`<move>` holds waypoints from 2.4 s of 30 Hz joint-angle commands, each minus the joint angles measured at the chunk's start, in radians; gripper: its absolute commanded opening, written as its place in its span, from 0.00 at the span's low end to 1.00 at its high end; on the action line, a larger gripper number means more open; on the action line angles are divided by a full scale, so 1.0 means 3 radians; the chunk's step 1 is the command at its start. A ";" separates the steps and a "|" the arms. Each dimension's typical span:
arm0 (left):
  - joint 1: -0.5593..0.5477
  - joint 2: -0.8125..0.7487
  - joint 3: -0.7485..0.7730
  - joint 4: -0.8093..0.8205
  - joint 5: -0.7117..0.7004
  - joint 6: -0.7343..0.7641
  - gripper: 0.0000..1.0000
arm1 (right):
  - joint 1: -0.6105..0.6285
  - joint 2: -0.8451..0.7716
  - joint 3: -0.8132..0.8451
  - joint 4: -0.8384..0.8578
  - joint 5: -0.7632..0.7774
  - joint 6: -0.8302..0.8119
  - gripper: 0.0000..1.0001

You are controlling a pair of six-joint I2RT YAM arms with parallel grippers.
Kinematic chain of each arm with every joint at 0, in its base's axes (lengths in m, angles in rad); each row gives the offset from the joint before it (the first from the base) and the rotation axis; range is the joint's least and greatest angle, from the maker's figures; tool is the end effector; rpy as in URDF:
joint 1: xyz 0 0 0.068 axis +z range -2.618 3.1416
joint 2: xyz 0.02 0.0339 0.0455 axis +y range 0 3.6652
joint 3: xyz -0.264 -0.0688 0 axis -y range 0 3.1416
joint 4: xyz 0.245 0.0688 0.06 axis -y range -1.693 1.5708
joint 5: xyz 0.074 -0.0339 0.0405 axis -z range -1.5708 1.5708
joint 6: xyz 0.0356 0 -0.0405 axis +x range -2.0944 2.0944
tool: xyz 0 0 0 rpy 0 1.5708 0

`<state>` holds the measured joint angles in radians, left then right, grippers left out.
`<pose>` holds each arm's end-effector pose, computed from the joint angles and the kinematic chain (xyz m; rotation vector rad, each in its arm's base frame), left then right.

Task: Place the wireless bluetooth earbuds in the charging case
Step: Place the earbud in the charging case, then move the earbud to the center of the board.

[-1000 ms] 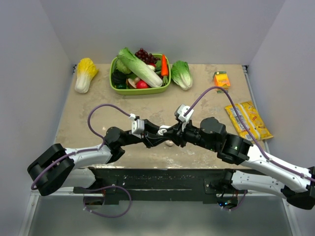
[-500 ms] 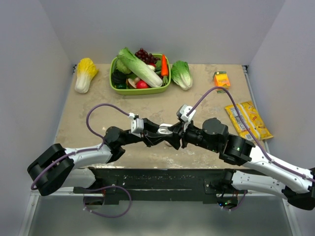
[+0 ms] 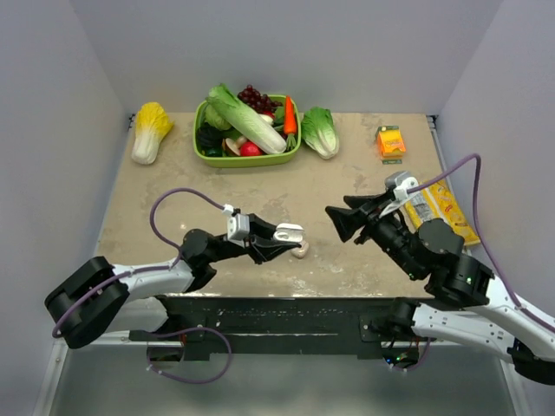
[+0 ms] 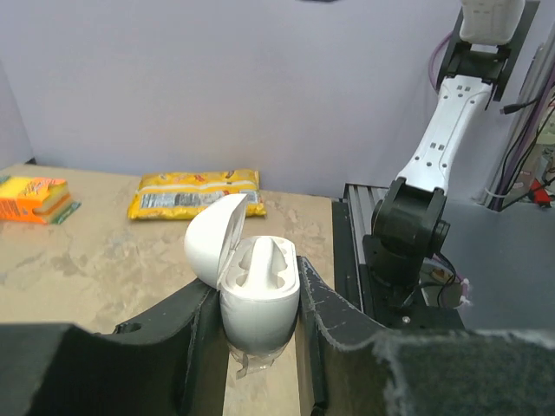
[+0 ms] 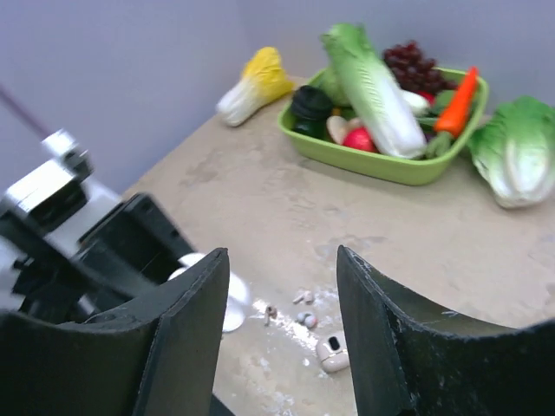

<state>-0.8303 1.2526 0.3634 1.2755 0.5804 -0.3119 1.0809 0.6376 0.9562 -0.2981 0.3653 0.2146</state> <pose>0.1438 -0.1862 0.2509 0.8560 1.0652 -1.3173 0.0719 0.1078 0.4066 -0.3907 1.5509 0.7365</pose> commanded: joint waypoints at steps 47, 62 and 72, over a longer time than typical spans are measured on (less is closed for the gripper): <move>-0.0270 -0.1920 -0.1467 0.1169 -0.0702 0.0032 0.00 | -0.0535 0.3064 -0.0712 0.1393 -0.1100 0.0435 0.00; -0.0280 -0.1900 -0.1523 0.1189 -0.0733 0.0022 0.00 | -0.0647 0.3438 -0.0559 0.1418 -0.0783 0.0456 0.00; -0.0280 -0.1854 -0.1533 0.1219 -0.0738 0.0042 0.00 | -0.0704 0.3570 -0.0406 0.1331 -0.0625 0.0379 0.00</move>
<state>-0.9066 0.6865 0.0452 1.2926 0.3737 -0.3210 0.8776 1.6718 0.7845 0.1200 0.1226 0.3439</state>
